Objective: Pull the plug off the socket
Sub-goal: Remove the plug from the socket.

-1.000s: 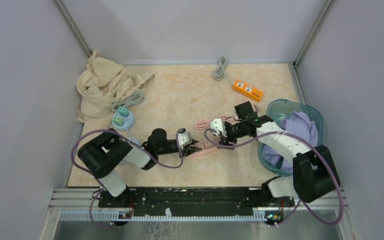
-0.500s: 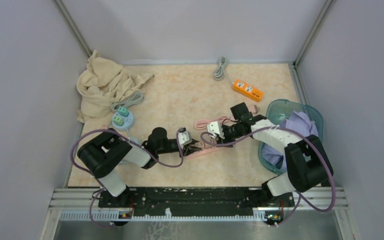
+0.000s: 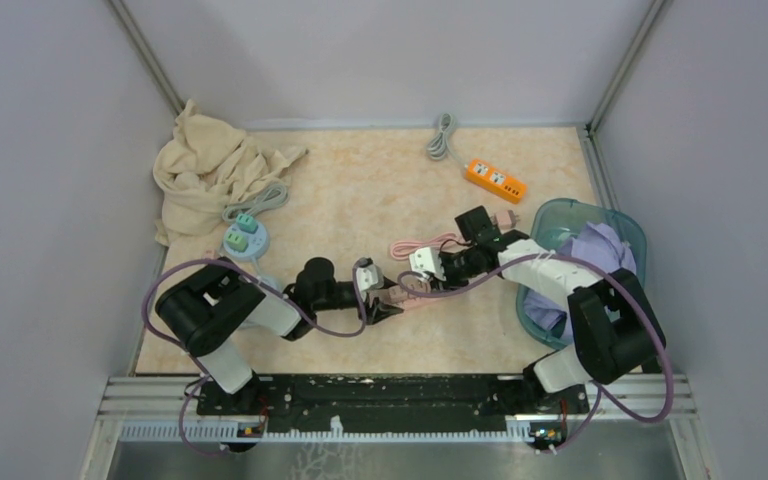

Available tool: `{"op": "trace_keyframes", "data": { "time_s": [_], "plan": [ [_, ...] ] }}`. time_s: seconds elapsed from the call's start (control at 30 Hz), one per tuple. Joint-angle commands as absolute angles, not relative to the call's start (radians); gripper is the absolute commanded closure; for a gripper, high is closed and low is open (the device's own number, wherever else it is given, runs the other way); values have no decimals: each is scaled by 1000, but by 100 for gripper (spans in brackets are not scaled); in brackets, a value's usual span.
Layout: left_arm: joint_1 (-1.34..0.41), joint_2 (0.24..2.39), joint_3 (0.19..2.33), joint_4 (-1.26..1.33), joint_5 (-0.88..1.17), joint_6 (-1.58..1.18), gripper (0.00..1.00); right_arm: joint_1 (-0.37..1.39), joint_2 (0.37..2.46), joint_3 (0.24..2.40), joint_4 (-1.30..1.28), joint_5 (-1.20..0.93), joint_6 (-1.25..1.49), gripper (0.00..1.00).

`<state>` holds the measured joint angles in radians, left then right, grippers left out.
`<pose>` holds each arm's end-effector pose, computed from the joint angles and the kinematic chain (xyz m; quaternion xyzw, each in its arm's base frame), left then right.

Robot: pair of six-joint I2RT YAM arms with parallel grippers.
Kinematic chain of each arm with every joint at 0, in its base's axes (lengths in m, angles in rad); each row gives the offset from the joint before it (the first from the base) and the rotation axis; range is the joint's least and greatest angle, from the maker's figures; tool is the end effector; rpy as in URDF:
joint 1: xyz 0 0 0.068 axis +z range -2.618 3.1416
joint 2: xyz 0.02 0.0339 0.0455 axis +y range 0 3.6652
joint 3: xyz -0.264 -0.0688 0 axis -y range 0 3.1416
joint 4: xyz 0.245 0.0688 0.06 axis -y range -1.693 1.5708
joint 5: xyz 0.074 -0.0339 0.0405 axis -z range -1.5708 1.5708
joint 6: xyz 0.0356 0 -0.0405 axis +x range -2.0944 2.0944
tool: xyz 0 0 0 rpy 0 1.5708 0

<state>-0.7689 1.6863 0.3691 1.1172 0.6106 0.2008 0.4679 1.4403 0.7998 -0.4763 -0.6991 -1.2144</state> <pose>0.1806 -0.2032 0.1331 0.5125 0.5646 -0.3926 0.5143 0.2238 0.1388 0.1860 -0.7337 0.5528 0.2336 0.3186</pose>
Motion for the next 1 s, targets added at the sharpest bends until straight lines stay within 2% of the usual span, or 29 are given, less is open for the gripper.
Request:
{"op": "trace_keyframes", "data": {
  "time_s": [0.0,0.13,0.2,0.47,0.57,0.77,0.97],
  "plan": [
    [-778,1685,324,1193,622,119,27,525,1434,823,-509,-731,-1224,97],
    [-779,1687,343,1212,638,88,14,554,1439,829,-506,-736,-1205,99],
    [-781,1689,331,1255,616,87,1,558,1440,833,-508,-745,-1195,100],
    [-804,1772,307,1471,539,73,0,563,1440,835,-498,-752,-1168,100],
    [-826,1791,317,1483,486,75,5,565,1440,834,-493,-752,-1164,100],
    [-862,1797,342,1433,430,107,31,566,1441,831,-485,-752,-1153,100],
    [-873,1815,364,1392,414,133,38,569,1440,831,-484,-749,-1151,100]
  ]
}}
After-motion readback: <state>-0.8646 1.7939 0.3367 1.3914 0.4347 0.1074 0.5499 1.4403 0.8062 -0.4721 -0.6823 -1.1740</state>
